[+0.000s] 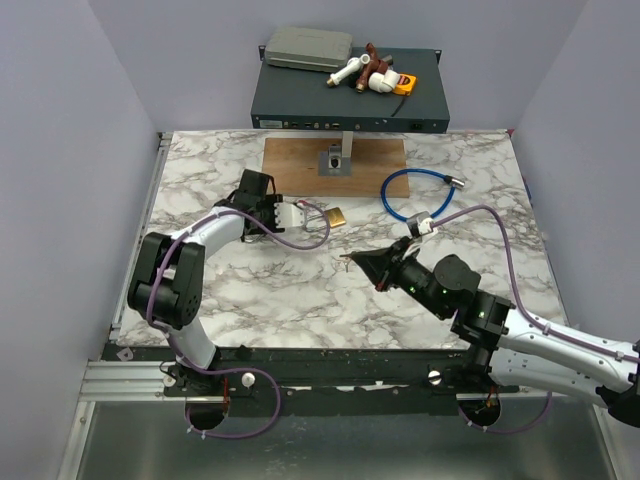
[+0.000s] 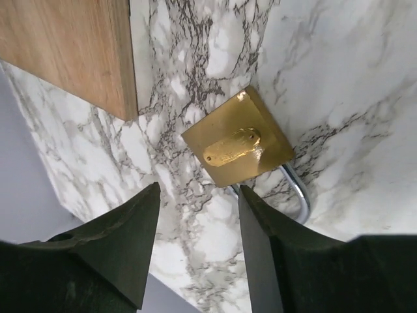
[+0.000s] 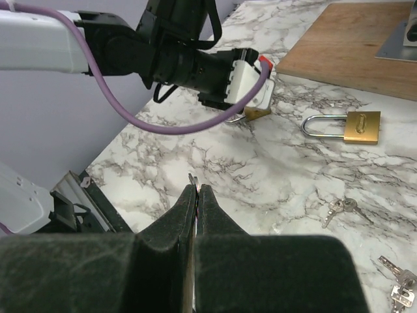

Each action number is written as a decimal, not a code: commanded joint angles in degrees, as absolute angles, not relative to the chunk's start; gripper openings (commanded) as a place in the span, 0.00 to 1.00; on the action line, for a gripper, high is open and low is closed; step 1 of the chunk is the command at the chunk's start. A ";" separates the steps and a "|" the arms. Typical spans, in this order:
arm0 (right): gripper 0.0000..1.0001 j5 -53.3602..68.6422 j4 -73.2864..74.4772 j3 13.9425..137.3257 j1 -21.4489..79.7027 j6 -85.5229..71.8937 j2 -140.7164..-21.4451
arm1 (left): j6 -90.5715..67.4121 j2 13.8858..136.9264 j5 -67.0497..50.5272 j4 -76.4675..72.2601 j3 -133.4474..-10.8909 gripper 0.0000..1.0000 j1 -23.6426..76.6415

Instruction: Unlock with the key

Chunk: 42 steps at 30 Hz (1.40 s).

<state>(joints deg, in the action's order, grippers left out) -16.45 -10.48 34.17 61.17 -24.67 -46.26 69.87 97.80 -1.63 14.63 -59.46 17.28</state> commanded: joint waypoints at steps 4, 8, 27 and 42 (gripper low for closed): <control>0.01 -18.49 -7.78 34.24 61.21 -25.02 -44.57 | 61.16 96.11 -5.04 26.84 -60.14 0.55 21.75; 0.01 -19.07 -6.86 34.08 61.25 -25.13 -43.13 | 46.42 98.94 -6.36 35.12 -69.36 0.55 20.91; 0.01 -19.68 -5.96 33.82 61.22 -24.70 -41.12 | 24.76 106.53 2.47 42.43 -75.85 0.56 20.13; 0.01 -19.40 -6.40 34.42 61.26 -24.20 -41.16 | 28.72 115.80 0.18 55.54 -89.37 0.57 18.91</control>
<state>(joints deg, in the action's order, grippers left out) -18.20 -6.74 34.17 61.17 -24.62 -41.69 25.61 112.95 2.48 48.10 -84.86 19.79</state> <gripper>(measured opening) 0.012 0.574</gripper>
